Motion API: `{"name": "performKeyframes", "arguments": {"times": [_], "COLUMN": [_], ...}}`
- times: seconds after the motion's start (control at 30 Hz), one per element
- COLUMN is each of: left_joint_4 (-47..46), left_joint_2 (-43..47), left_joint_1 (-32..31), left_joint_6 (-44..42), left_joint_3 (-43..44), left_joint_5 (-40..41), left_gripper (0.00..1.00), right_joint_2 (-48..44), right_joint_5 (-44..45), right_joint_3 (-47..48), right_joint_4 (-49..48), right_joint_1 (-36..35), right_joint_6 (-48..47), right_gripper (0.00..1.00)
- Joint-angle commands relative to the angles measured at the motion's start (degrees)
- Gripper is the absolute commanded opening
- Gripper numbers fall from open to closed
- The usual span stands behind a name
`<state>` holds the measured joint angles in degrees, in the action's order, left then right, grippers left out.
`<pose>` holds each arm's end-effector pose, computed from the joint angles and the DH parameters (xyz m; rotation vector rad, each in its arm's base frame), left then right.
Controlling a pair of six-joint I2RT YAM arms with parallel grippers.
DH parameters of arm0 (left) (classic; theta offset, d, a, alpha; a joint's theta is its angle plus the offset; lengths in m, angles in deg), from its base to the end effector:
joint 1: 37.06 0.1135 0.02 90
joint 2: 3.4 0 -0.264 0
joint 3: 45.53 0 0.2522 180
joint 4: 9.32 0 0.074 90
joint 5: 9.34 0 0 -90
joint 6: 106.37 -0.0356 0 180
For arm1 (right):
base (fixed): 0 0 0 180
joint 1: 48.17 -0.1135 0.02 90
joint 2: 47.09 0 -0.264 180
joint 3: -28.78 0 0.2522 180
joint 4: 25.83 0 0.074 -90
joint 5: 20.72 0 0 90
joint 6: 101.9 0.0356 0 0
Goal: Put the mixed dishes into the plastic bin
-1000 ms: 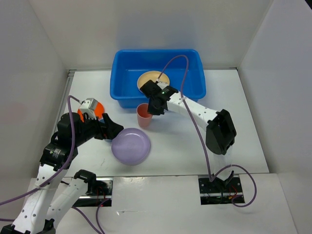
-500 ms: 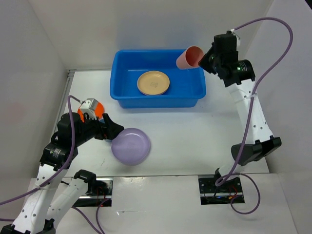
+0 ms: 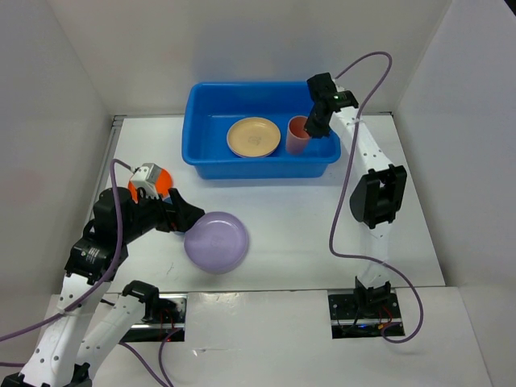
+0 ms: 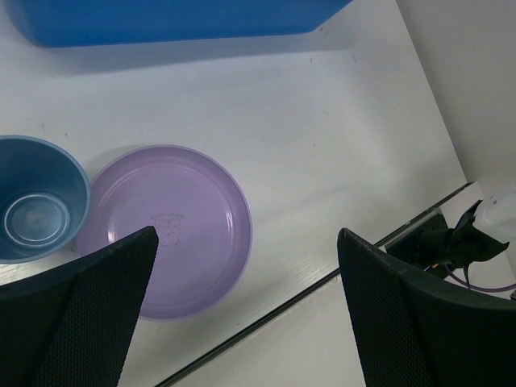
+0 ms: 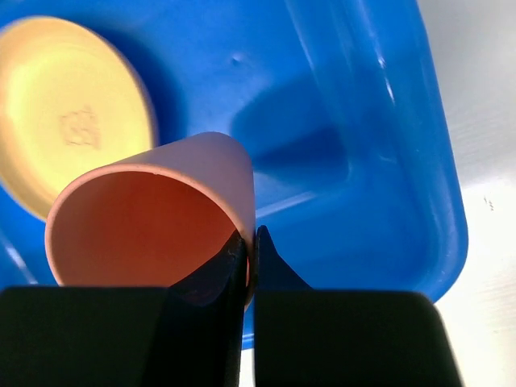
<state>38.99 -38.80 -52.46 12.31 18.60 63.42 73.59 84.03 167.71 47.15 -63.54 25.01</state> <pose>0.1203 -0.0441 0.3515 -0.0184 1.9799 -0.7980 0.4429 0.1123 0.3310 0.5636 2.4170 0.0592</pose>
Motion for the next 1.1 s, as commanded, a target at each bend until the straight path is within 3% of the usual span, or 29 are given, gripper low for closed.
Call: {"name": "performKeyframes", "arguments": {"times": [0.0,0.43,0.63,0.83,0.97,1.0,1.07], "left_joint_4": [-1.15,-1.67,-1.67,-1.67,-1.67,-1.67,-1.67], "left_joint_2": [0.42,-0.20,-1.25,-1.25,-1.78,-2.30,-2.31], "left_joint_1": [0.37,0.37,0.37,0.37,0.37,0.37,0.37], "left_joint_6": [-0.47,-0.47,-1.00,-1.00,-1.00,-1.00,-1.00], "left_joint_3": [0.96,0.43,0.43,0.43,0.43,0.43,0.43], "left_joint_5": [-0.61,-0.61,-0.61,-0.61,-0.61,-0.61,-0.61], "left_gripper": [0.98,0.98,0.98,0.98,0.98,0.98,0.98], "right_joint_2": [-1.60,2.89,2.89,0.79,-2.37,-4.21,-6.24], "right_joint_5": [3.01,4.68,4.68,4.68,4.68,4.68,4.68], "right_joint_3": [-0.70,-5.62,-7.39,-4.86,-0.19,1.82,4.29], "right_joint_4": [-0.33,-1.92,-3.15,-2.46,-0.69,0.18,2.29], "right_joint_1": [0.35,0.87,0.87,0.87,0.87,0.87,0.87], "right_joint_6": [-1.49,-1.49,-2.01,-2.01,-2.63,-3.15,-3.16], "right_gripper": [0.00,0.00,0.11,0.25,0.44,0.55,0.65]}}
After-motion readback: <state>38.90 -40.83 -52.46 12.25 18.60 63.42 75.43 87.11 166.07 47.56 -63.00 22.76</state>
